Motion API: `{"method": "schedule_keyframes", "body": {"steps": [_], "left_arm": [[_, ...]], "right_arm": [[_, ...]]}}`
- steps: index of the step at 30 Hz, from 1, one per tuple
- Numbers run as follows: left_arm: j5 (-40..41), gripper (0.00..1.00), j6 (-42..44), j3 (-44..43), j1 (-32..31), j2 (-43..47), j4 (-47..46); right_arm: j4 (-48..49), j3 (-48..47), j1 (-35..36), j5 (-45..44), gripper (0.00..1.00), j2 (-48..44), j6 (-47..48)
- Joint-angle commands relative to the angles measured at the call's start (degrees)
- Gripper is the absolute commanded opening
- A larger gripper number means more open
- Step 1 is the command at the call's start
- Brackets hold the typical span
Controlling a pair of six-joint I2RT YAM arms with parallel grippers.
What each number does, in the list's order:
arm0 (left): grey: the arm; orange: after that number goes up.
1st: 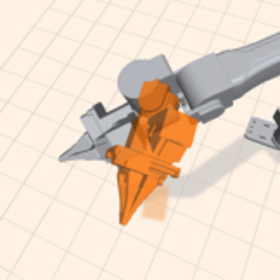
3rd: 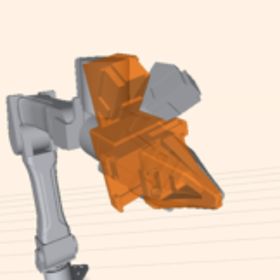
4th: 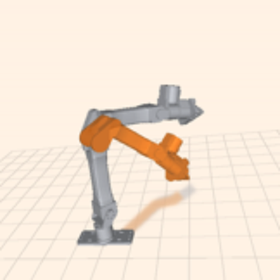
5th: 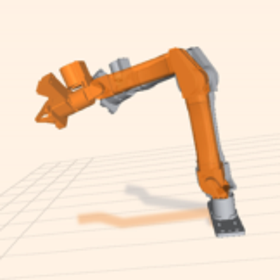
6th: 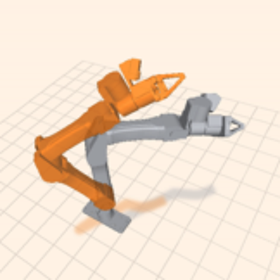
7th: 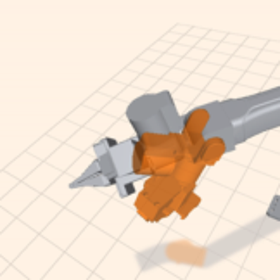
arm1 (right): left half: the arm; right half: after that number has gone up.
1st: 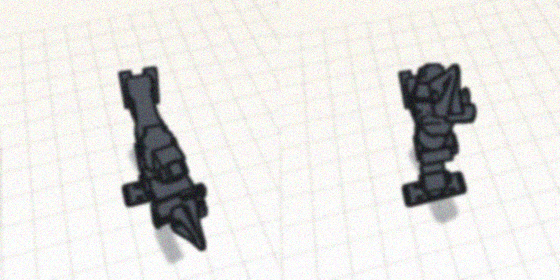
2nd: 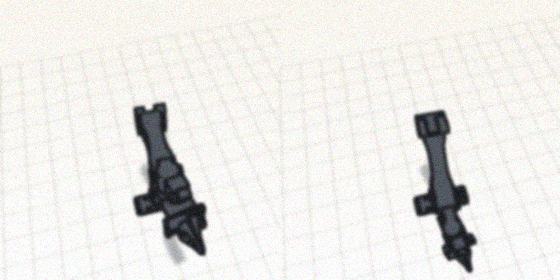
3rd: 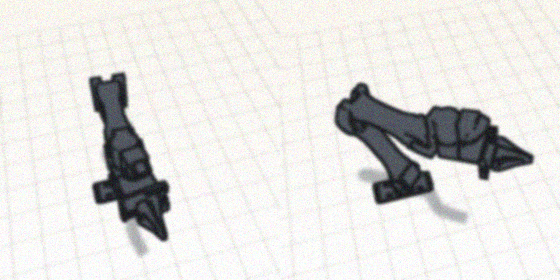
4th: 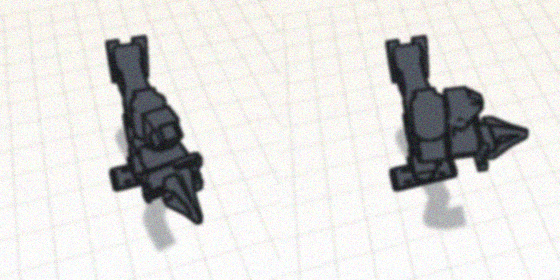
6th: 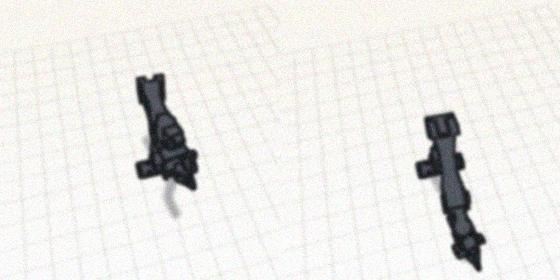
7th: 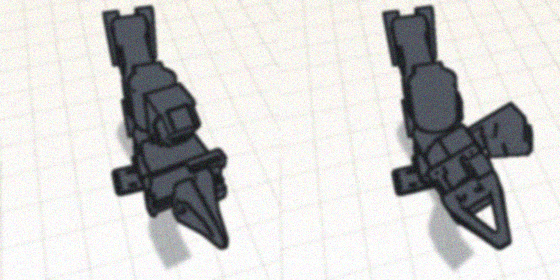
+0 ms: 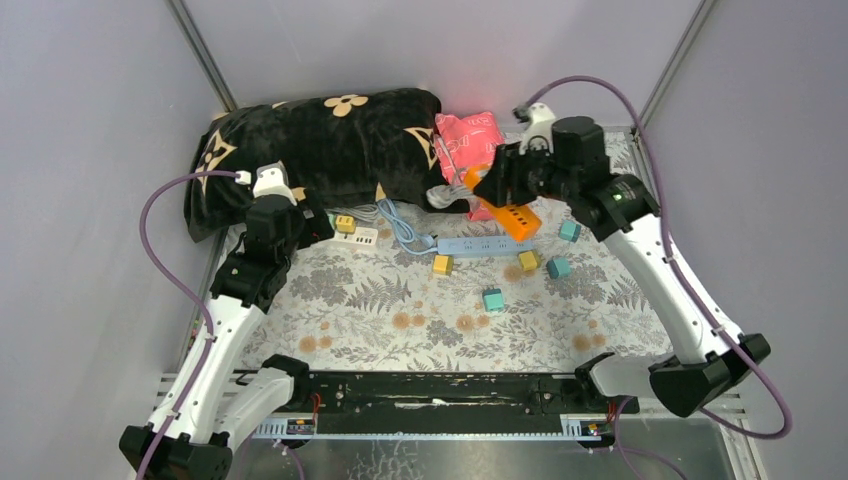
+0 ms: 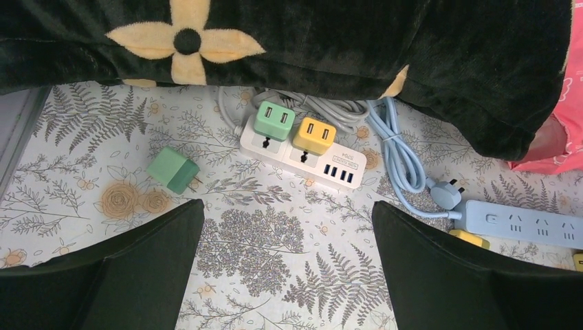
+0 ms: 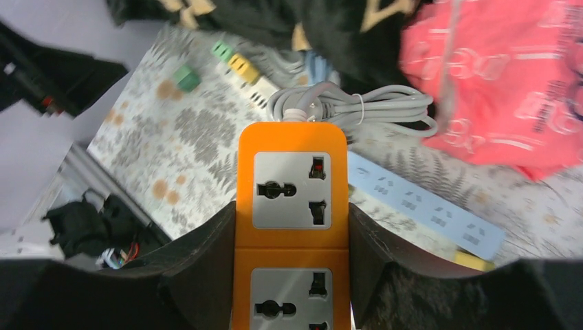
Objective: Insert the plug
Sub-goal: Place the socket at the center of the board.
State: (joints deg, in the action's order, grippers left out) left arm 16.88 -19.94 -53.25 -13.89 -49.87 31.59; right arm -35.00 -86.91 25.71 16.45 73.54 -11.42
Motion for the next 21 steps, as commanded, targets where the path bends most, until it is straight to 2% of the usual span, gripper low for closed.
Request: {"method": "schedule_keyframes", "body": {"steps": [1,15,21], "left_arm": [[0.2,1.0,-0.5,0.5,0.7,0.5,-3.9],[3.1,1.0,-1.1,0.6,1.6,0.9,-3.6],[5.8,1.0,-1.8,0.5,2.4,0.9,-3.0]], "right_arm": [[4.1,-4.3,7.7,3.5,0.0,2.8,3.2],[7.5,-7.3,29.8,6.2,0.0,18.7,11.3],[11.7,-5.7,32.9,6.7,0.0,21.4,13.8]]}}
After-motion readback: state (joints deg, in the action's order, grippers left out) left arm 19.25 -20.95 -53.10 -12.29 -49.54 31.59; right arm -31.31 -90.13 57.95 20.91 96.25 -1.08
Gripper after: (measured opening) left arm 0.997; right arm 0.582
